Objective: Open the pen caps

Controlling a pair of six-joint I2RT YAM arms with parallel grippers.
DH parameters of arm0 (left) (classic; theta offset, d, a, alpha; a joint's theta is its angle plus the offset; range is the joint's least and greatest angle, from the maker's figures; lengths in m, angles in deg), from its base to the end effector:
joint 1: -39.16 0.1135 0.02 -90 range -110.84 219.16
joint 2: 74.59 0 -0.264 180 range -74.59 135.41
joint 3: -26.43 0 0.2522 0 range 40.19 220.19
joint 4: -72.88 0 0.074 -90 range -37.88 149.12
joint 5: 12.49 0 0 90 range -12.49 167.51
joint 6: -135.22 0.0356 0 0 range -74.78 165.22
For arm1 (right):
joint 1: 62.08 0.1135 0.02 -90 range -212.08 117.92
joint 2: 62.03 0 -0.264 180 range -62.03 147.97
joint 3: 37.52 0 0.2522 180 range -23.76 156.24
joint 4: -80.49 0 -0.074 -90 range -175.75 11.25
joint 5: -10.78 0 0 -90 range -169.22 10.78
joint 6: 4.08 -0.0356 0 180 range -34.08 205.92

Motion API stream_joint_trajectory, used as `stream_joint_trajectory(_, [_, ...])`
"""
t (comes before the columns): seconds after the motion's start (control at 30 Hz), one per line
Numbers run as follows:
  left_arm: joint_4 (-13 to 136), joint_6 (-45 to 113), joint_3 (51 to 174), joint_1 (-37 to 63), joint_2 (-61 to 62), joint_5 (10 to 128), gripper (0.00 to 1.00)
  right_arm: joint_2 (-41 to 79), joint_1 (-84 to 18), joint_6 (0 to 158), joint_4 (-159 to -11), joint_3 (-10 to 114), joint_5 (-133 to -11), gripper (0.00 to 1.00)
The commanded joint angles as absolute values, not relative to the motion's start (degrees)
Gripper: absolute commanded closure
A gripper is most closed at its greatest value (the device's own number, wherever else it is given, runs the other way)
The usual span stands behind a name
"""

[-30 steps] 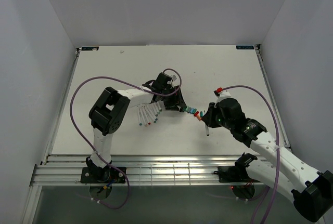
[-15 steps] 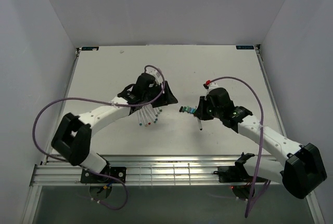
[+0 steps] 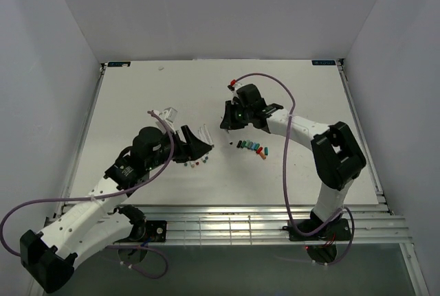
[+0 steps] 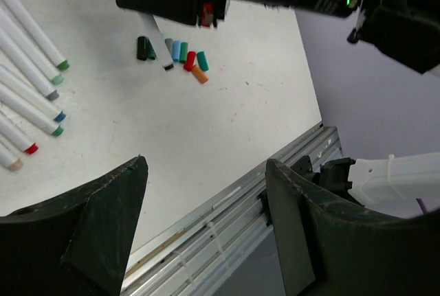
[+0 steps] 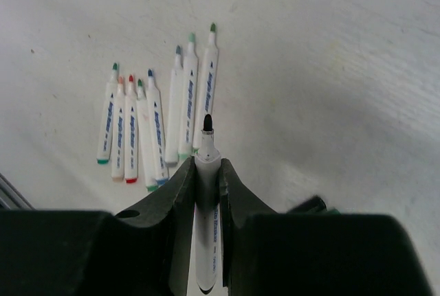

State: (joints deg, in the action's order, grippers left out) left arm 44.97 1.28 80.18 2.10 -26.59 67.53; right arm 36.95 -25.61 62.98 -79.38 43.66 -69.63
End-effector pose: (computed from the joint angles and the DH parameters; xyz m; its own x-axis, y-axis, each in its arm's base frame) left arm 0.1521 -0.1226 0.2938 -0.7175 -0.3146 -0.6215 0.3107 0.6540 -0.6897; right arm 0.3080 0.2350 0.2301 -0.7249 -0.0579 -0.6865 -0.4444 0.8007 0.4017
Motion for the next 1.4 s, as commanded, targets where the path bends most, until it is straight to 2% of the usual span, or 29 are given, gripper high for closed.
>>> stream_joint_trajectory(0.0, [41.2,0.0,77.7,2.2,-31.7,68.6,0.20,43.4,-23.9,64.6,-78.4,52.5,-68.8,0.92])
stream_joint_trajectory(0.23, [40.1,-0.3,76.8,2.2,-35.0,67.6,0.19,53.3,-22.8,63.9,-77.8,59.6,-70.0,0.87])
stream_joint_trajectory(0.6, [40.1,-0.7,75.6,2.2,-36.4,66.9,0.19,60.3,-21.6,63.9,-77.2,64.9,-70.9,0.77])
stream_joint_trajectory(0.9, [39.6,-0.8,75.6,2.2,-37.4,66.8,0.18,62.5,-21.1,63.7,-75.2,67.6,-73.0,0.59])
stream_joint_trajectory(1.1, [40.2,-1.0,75.5,2.2,-37.2,66.4,0.18,57.2,-21.0,64.8,-75.3,64.5,-76.6,0.49])
stream_joint_trajectory(1.37, [43.3,-1.2,74.3,2.2,-33.0,65.6,0.16,39.4,-20.3,67.1,-67.2,53.6,-85.1,0.37])
